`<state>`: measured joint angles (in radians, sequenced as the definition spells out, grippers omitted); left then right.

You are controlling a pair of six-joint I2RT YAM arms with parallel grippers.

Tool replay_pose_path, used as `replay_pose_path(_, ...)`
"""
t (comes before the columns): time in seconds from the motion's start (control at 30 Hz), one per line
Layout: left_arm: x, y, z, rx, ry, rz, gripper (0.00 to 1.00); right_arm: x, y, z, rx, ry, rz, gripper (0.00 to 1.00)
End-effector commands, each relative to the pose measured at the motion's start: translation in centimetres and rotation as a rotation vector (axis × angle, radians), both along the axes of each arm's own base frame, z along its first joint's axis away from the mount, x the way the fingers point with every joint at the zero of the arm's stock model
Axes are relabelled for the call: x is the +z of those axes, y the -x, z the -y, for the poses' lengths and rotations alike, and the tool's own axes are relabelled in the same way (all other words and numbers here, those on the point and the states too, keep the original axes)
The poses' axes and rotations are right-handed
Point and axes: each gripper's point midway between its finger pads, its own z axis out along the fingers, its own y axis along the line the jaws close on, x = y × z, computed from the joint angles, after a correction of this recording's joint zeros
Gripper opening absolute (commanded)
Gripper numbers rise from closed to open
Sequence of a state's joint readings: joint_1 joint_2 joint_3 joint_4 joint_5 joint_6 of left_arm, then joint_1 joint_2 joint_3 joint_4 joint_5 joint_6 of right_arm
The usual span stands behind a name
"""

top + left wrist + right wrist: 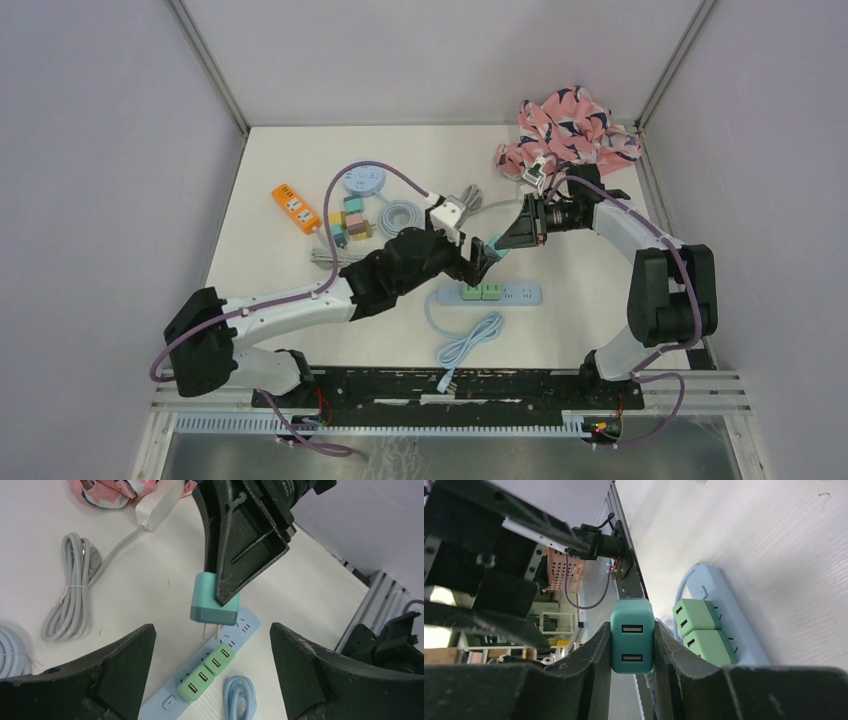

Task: Pull the plug off the socket
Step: Place the plug at the center of the board.

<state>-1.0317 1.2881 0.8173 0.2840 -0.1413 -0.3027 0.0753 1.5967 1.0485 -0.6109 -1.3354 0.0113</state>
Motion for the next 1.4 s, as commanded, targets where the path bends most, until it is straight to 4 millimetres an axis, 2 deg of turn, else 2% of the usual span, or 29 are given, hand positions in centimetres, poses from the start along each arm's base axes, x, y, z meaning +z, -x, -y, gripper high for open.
replay_pose_path(0.0, -0.7, -1.1, 0.4, 0.077, -0.231, 0.088, 0.91, 0.2, -1.3, 0.0, -0.035, 0.005, -0.065, 0.02)
replay_pose_path(0.1, -1.3, -1.0, 1.5, 0.081, -0.274, 0.094, 0.90, -0.1, -1.4, 0.0, -0.041, 0.005, -0.103, 0.01)
replay_pose_path(0.37, -2.9, -2.4, 3.8, 0.097, -0.384, 0.051, 0.87, -0.1, -1.4, -0.1, -0.042, 0.005, -0.129, 0.01)
replay_pose_path(0.5, -3.0, -2.6, 4.9, 0.081, -0.383, 0.046, 0.74, -0.1, -1.4, 0.0, -0.041, 0.005, -0.131, 0.01)
replay_pose_path(0.63, -3.5, -3.1, 5.1, 0.092, -0.404, 0.044, 0.59, -0.1, -1.3, 0.0, -0.040, 0.002, -0.140, 0.01)
replay_pose_path(0.83, -3.9, -4.0, 5.5, 0.094, -0.428, 0.037, 0.56, -0.1, -1.1, 0.0, -0.032, 0.002, -0.147, 0.01)
replay_pose_path(0.87, -4.0, -4.1, 5.6, 0.084, -0.430, 0.036, 0.51, -0.1, -1.1, -0.1, -0.029, 0.004, -0.148, 0.02)
replay_pose_path(0.93, -4.0, -4.2, 5.6, 0.076, -0.430, 0.029, 0.29, 0.0, -1.1, 0.0, -0.029, 0.004, -0.146, 0.03)
replay_pose_path(1.0, -4.1, -4.2, 5.5, 0.076, -0.430, 0.022, 0.14, -0.1, -1.1, 0.0, -0.029, 0.008, -0.145, 0.08)
replay_pose_path(1.07, -4.1, -4.1, 5.3, 0.072, -0.428, 0.019, 0.04, 0.1, -0.8, 0.0, -0.018, 0.006, -0.132, 0.18)
replay_pose_path(1.23, -4.6, -3.6, 4.2, 0.079, -0.410, 0.020, 0.03, 0.6, -0.1, 0.3, 0.024, 0.022, -0.039, 0.49)
replay_pose_path(1.37, -4.7, -3.1, 2.6, 0.099, -0.366, 0.018, 0.03, 0.8, 0.2, 0.5, 0.048, 0.027, 0.041, 0.60)
